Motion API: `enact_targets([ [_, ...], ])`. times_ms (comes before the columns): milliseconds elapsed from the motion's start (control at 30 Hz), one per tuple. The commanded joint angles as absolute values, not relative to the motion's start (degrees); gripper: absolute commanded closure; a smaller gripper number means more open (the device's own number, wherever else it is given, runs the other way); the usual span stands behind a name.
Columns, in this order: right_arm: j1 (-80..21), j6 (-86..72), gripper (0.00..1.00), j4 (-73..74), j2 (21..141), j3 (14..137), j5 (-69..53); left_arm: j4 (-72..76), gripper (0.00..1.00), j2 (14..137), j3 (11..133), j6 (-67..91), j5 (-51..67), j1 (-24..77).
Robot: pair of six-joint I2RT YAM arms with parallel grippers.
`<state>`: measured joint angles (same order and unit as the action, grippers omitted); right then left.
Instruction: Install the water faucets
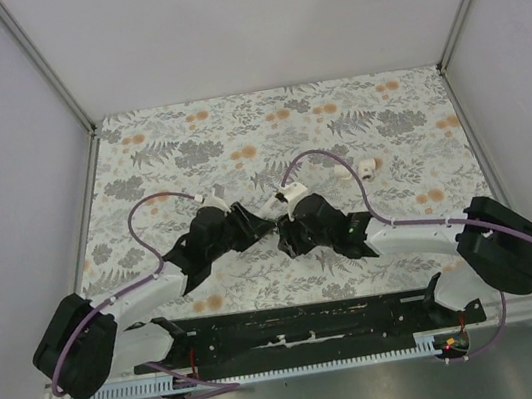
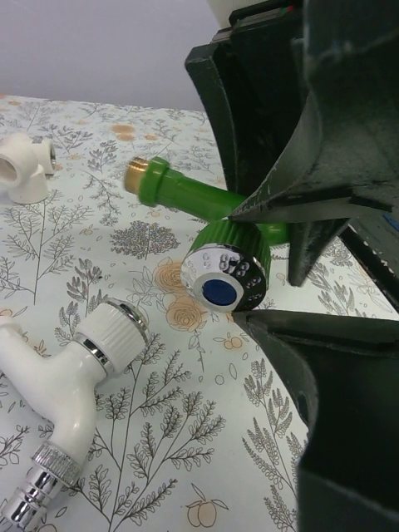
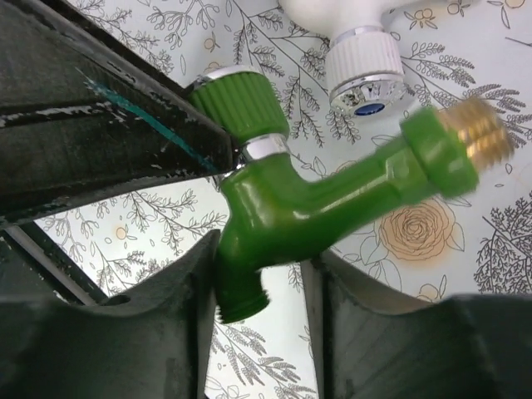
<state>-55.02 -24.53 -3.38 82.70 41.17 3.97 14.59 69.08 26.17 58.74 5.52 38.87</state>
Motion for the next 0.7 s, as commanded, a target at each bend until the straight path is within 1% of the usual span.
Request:
enact_targets([
  [0, -55.5, -24.3, 0.59, -6.9, 83.2, 44.0, 6.2, 13.7, 0.94, 66.3, 27.9, 58.3, 4.0, 39.2],
  [67, -55.5, -23.7, 0.78, -6.4, 82.0, 43.8, 6.0, 8.7, 0.86, 64.8, 30.0, 55.3, 3.4, 39.2],
  [133, -55.5, -23.2, 0.96, -5.7, 80.1, 43.2, 5.4, 4.0, 0.69, 63.0, 32.7, 51.9, 3.0, 39.1],
  [167, -55.5, -22.8, 1.0, -5.3, 78.9, 43.0, 5.0, 1.9, 0.6, 62.0, 33.9, 50.0, 2.6, 38.9],
  [200, -55.5, -22.2, 1.0, -4.8, 77.5, 42.7, 4.4, -1.1, 0.52, 60.9, 35.2, 47.8, 2.3, 38.8],
  [233, -55.5, -21.0, 1.0, -4.2, 76.2, 42.5, 3.8, -4.0, 0.38, 59.7, 36.4, 46.2, 1.9, 38.5],
  [267, -55.5, -20.0, 1.0, -3.2, 74.5, 42.5, 2.9, -6.4, 0.28, 58.3, 37.8, 44.1, 1.8, 38.1],
  [333, -55.5, -17.8, 1.0, -1.4, 71.4, 42.5, 0.5, -11.4, 0.13, 56.3, 41.2, 40.5, 2.5, 36.8],
  [367, -55.5, -16.3, 1.0, -0.4, 69.2, 42.5, 0.2, -13.9, 0.09, 55.7, 42.9, 38.4, 4.4, 36.0],
  [400, -55.5, -14.6, 1.0, -0.1, 67.6, 42.6, -2.8, -16.1, 0.07, 55.4, 44.5, 36.4, 6.0, 35.1],
  [433, -55.5, -12.8, 1.0, 2.0, 66.0, 42.8, -5.6, -17.7, 0.05, 55.4, 46.2, 34.7, 8.6, 34.4],
  [567, -55.5, -6.3, 1.0, 6.9, 61.4, 44.4, -13.3, -21.6, 0.05, 56.9, 50.9, 31.0, 19.1, 31.6],
  [667, -55.5, -3.1, 1.0, 9.2, 58.0, 45.2, -17.1, -19.4, 0.05, 57.9, 51.9, 31.6, 27.0, 31.2],
])
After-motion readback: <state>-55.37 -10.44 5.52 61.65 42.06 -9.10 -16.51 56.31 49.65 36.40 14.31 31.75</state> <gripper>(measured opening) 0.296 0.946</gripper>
